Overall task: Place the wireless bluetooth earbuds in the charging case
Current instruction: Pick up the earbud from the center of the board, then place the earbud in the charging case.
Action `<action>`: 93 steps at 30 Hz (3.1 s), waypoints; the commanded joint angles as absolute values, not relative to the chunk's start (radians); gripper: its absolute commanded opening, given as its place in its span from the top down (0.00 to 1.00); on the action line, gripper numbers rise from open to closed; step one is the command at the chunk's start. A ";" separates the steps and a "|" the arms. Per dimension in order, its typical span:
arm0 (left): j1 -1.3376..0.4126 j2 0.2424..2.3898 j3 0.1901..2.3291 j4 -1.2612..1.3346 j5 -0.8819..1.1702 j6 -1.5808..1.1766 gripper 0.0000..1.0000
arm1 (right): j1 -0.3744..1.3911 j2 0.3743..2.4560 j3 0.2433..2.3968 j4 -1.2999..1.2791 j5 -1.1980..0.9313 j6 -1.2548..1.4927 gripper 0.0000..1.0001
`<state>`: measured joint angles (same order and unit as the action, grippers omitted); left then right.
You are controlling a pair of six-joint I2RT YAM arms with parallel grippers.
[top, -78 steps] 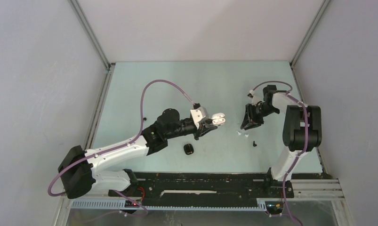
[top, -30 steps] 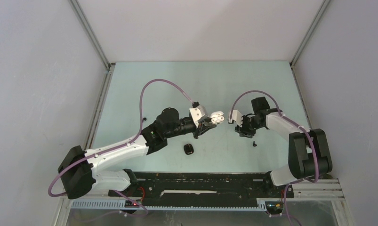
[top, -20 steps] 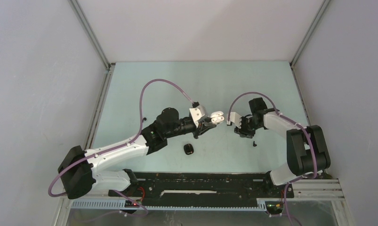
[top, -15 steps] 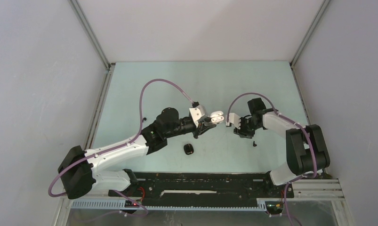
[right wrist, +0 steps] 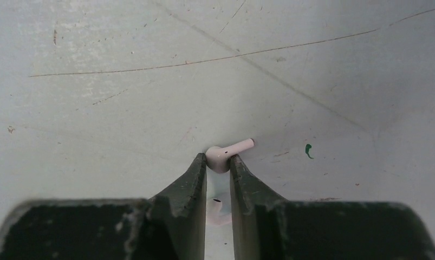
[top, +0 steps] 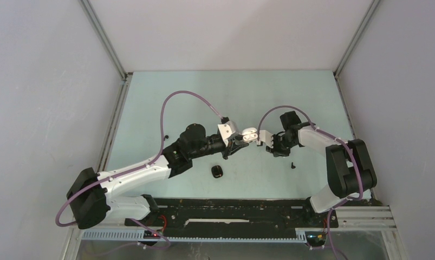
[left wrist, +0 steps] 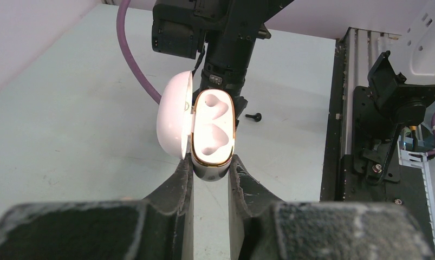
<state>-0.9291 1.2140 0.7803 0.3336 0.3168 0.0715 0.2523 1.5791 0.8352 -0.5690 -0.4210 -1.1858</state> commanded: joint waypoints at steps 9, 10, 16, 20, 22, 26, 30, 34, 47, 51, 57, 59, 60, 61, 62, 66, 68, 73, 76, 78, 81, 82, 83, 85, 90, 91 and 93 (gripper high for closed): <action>-0.924 1.192 0.782 0.365 0.296 0.108 1.00 | 0.197 1.455 0.943 -0.873 -0.659 -1.119 0.94; -0.924 1.192 0.783 0.364 0.295 0.111 1.00 | 0.181 1.442 0.960 -0.915 -0.698 -1.111 0.94; -0.924 1.198 0.785 0.354 0.288 0.125 1.00 | 0.117 1.407 1.055 -1.153 -0.960 -1.081 0.95; -0.925 1.211 0.784 0.346 0.276 0.141 1.00 | 0.113 1.407 1.094 -1.281 -1.095 -1.087 0.95; -0.923 1.221 0.784 0.342 0.270 0.152 1.00 | 0.114 1.418 1.116 -1.356 -1.156 -1.119 0.95; -0.926 1.244 0.781 0.339 0.266 0.171 1.00 | 0.112 1.485 1.172 -1.581 -1.287 -1.261 0.94; -0.934 1.265 0.778 0.337 0.273 0.187 1.00 | 0.112 1.529 1.164 -1.602 -1.365 -1.226 0.94; -0.946 1.283 0.775 0.335 0.295 0.205 1.00 | 0.110 1.560 1.164 -1.602 -1.403 -1.227 0.94; -0.994 1.326 0.784 0.288 0.272 0.270 1.00 | 0.134 1.506 1.175 -1.603 -1.465 -1.149 0.94; -1.002 1.325 0.784 0.286 0.293 0.276 1.00 | 0.135 1.497 1.200 -1.605 -1.474 -1.115 0.93; -1.009 1.324 0.788 0.283 0.321 0.269 1.00 | 0.148 1.511 1.236 -1.594 -1.485 -1.069 0.93; -1.010 1.321 0.787 0.283 0.317 0.269 1.00 | 0.148 1.514 1.237 -1.559 -1.482 -1.025 0.93; -1.009 1.319 0.787 0.283 0.314 0.268 1.00 | 0.145 1.515 1.236 -1.544 -1.480 -1.008 0.93; -1.009 1.318 0.787 0.284 0.312 0.268 1.00 | 0.143 1.517 1.236 -1.529 -1.478 -0.993 0.93; -1.009 1.318 0.788 0.285 0.308 0.266 1.00 | 0.138 1.519 1.236 -1.521 -1.477 -0.983 0.93; -1.010 1.315 0.790 0.285 0.293 0.258 1.00 | 0.122 1.520 1.236 -1.514 -1.474 -0.971 0.93; -1.010 1.315 0.792 0.284 0.290 0.250 1.00 | 0.112 1.519 1.236 -1.513 -1.474 -0.972 0.93; -1.009 1.315 0.795 0.292 0.286 0.228 1.00 | 0.072 1.521 1.235 -1.513 -1.478 -0.975 0.93; -1.009 1.312 0.787 0.313 0.290 0.210 1.00 | 0.056 1.525 1.232 -1.511 -1.483 -0.976 0.93; -1.009 1.312 0.787 0.320 0.299 0.203 1.00 | 0.055 1.528 1.231 -1.511 -1.482 -0.978 0.93; -1.009 1.311 0.787 0.327 0.313 0.192 1.00 | 0.056 1.534 1.227 -1.505 -1.484 -0.979 0.93; -1.009 1.309 0.786 0.329 0.315 0.190 1.00 | 0.057 1.536 1.228 -1.504 -1.484 -0.978 0.93; -1.009 1.309 0.785 0.331 0.317 0.189 1.00 | 0.060 1.540 1.228 -1.501 -1.485 -0.976 0.93; -1.009 1.306 0.782 0.338 0.321 0.185 1.00 | 0.068 1.551 1.228 -1.496 -1.486 -0.973 0.93; -1.009 1.305 0.782 0.342 0.328 0.178 1.00 | 0.110 1.565 1.227 -1.468 -1.485 -0.953 0.92; -1.009 1.304 0.783 0.342 0.330 0.178 1.00 | 0.118 1.566 1.227 -1.454 -1.484 -0.940 0.92; -1.009 1.304 0.782 0.343 0.335 0.176 1.00 | 0.136 1.565 1.228 -1.429 -1.483 -0.913 0.92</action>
